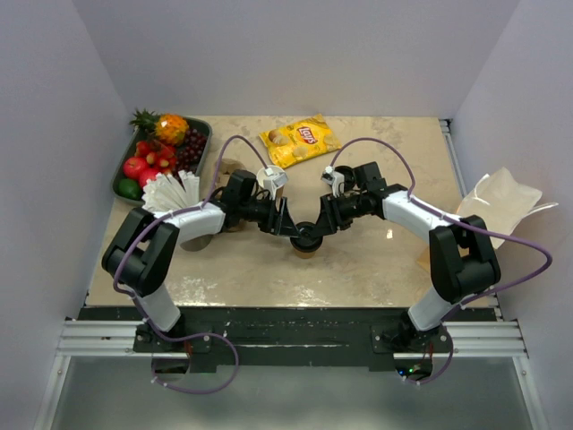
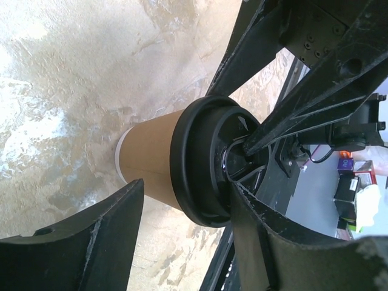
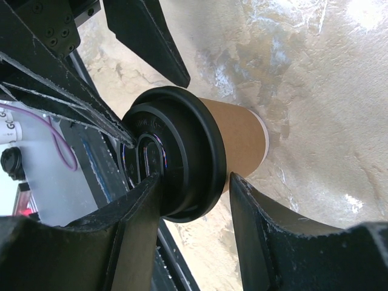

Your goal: Pack the takeout coffee

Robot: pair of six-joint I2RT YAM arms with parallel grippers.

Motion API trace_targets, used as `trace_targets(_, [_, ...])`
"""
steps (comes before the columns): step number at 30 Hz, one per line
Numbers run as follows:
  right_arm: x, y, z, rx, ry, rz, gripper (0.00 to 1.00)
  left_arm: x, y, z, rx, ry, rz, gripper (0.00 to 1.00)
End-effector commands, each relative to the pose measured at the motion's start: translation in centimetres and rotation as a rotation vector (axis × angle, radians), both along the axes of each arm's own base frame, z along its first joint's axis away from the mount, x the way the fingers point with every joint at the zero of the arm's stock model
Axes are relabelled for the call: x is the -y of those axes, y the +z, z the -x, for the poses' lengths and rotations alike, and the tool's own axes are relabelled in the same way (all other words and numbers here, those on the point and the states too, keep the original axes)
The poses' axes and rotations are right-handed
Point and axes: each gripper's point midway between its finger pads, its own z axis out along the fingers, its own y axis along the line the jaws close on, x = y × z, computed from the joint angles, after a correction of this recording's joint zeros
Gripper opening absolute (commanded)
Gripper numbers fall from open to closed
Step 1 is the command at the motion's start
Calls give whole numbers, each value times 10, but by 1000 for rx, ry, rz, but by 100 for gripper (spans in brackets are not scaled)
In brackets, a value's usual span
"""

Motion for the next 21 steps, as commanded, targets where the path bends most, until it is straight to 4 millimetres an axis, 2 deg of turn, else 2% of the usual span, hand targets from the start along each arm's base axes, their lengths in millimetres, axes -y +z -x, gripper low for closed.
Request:
trace_targets(1, [25, -37, -1, 20, -40, 190, 50, -69, -120, 26, -126, 99, -451, 61])
trace_targets(3, [25, -36, -1, 21, -41, 187, 50, -66, -120, 25, -122, 83, -438, 61])
trace_targets(6, [24, -37, -1, 17, -37, 185, 50, -44, -98, 18, -92, 32, -312, 61])
trace_targets(7, [24, -36, -2, 22, -35, 183, 50, -34, -83, 13, -62, 12, -254, 61])
trace_targets(8, [23, -36, -2, 21, -34, 181, 50, -22, -67, 17, -70, -28, -170, 61])
trace_targets(9, [23, -36, -2, 19, -34, 179, 50, -10, -50, 8, -10, -49, -91, 69])
trace_targets(11, [23, -36, -3, 20, -31, 179, 50, 1, -16, 8, 35, -90, 20, 70])
trace_targets(13, [19, -34, -1, 11, -13, 153, 50, 10, 13, 0, 107, -109, 94, 73])
trace_targets(16, [11, -15, 1, 18, 42, 66, 54, 13, 36, -4, 142, -115, 124, 74])
trace_targets(17, [8, -3, -4, 41, 50, 37, 56, 13, 39, -5, 148, -116, 123, 74])
trace_targets(19, [5, 7, -6, 50, 58, -2, 63, 11, 40, -4, 139, -118, 111, 79])
trace_targets(21, [6, 8, -13, 35, 43, -15, 66, 9, 36, -3, 137, -115, 87, 79])
